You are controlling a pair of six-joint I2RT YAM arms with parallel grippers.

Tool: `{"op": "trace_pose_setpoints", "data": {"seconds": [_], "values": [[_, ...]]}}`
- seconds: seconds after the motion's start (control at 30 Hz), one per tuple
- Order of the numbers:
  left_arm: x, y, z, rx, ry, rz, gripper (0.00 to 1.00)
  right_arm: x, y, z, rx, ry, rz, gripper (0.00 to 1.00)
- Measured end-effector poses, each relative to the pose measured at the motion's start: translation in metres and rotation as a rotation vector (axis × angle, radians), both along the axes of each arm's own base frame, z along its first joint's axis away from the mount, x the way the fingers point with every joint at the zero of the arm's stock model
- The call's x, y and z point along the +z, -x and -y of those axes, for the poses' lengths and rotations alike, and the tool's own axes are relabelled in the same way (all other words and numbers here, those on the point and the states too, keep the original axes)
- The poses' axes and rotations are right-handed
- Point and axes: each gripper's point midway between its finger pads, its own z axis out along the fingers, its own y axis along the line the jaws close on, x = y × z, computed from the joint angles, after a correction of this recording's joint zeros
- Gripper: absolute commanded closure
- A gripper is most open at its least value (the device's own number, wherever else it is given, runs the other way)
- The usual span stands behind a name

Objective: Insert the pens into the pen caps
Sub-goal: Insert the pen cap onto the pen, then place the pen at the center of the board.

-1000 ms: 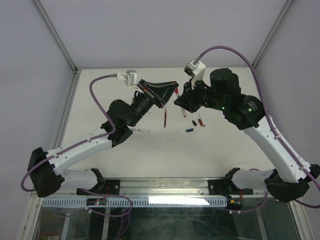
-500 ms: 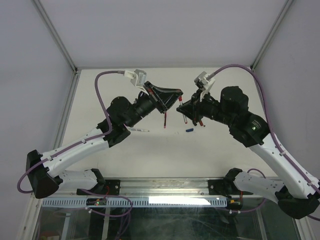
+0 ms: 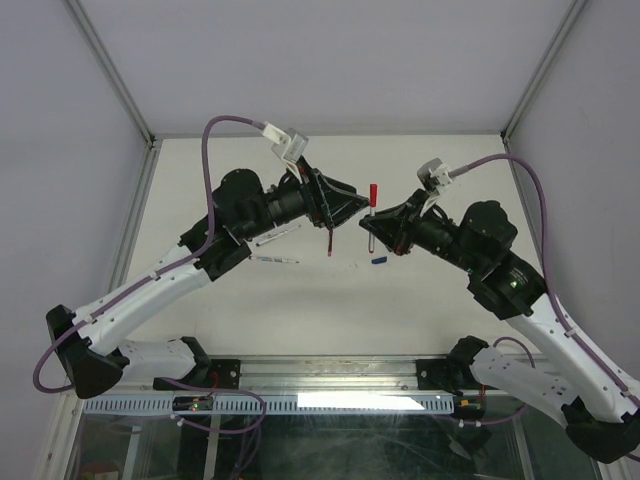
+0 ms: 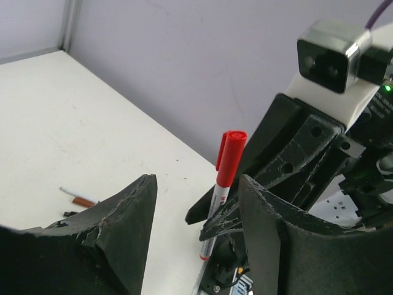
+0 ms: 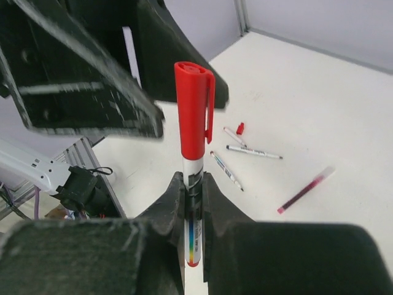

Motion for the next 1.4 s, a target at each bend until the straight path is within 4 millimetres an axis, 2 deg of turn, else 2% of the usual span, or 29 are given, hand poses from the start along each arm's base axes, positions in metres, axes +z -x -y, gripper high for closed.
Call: {"op": "trace_pose_setpoints", "data": {"seconds": [0.2,0.3,0.43,0.47,0.57,0.67,0.77,0.9,1.0,1.17,1.4], "values": [[-0.011,-0.02,-0.024,0.085,-0.062,-0.021,0.4,-0.042,-0.011,0.015,-0.137,0.001,-0.128,1.0],[-0.018,-0.03,-0.041,0.166,-0.1,-0.041,0.39,-0.068,-0.022,0.022,-0.234,0.016,-0.216,1.0],[-0.032,-0.052,-0.075,0.296,-0.154,-0.092,0.38,-0.102,-0.04,0.025,-0.349,0.044,-0.348,1.0],[-0.039,-0.059,-0.085,0.332,-0.168,-0.108,0.38,-0.108,-0.043,0.024,-0.362,0.049,-0.367,1.0],[-0.07,-0.079,-0.117,0.44,-0.234,-0.181,0.37,-0.146,-0.056,0.019,-0.429,0.12,-0.49,0.99],[-0.107,-0.089,-0.141,0.516,-0.317,-0.258,0.36,-0.174,-0.065,0.014,-0.475,0.185,-0.585,0.97],[-0.139,-0.09,-0.159,0.567,-0.409,-0.31,0.35,-0.194,-0.075,0.009,-0.513,0.243,-0.646,0.97],[-0.166,-0.088,-0.172,0.596,-0.492,-0.335,0.35,-0.211,-0.095,-0.004,-0.545,0.306,-0.691,0.97],[-0.186,-0.083,-0.182,0.611,-0.543,-0.351,0.26,-0.227,-0.112,-0.016,-0.563,0.358,-0.722,0.97],[-0.215,-0.075,-0.197,0.637,-0.608,-0.375,0.25,-0.266,-0.13,-0.027,-0.584,0.457,-0.79,0.97],[-0.242,-0.06,-0.211,0.659,-0.645,-0.403,0.25,-0.299,-0.156,-0.032,-0.604,0.528,-0.844,0.96]]}}
